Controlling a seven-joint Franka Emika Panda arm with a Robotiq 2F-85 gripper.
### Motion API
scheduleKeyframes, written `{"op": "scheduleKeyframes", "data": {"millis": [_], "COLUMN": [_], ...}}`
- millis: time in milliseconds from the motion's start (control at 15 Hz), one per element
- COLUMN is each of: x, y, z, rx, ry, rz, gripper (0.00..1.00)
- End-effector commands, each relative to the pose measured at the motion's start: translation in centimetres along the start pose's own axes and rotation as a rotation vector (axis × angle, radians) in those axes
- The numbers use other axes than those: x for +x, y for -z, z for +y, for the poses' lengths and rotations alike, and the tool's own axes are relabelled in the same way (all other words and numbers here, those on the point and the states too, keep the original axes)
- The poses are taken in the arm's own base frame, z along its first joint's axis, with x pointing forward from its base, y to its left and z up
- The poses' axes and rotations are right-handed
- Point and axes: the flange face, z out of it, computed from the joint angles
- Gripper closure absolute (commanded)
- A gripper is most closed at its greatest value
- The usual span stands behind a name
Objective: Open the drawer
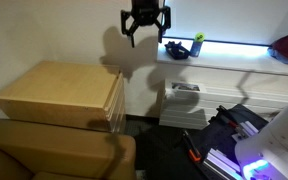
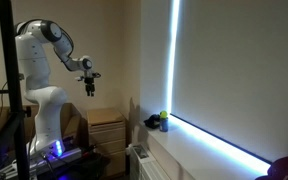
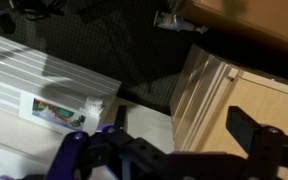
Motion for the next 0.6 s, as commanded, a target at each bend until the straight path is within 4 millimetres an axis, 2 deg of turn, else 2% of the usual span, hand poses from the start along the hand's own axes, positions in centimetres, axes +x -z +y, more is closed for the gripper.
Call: {"op": "scheduleKeyframes", "data": {"millis": [0,67,200,267,533], "x": [0.4,0.6,0.4,0.7,3.8], "y": [-1.6,-1.9,-0.9,-1.4,-8.2], "z": [-0.3,-0.4,-0.4,-0.7,-1.5], "rx": [-0.009,-0.01,-0.001,-0.042,0.014], "ry": [-0.004,-0.004,-0.003,-0.027,-0.075], "rz": [-0.022,-0.029,-0.009,0.019,0.039], "gripper": [0.0,0.0,0.0,0.0,0.0]}}
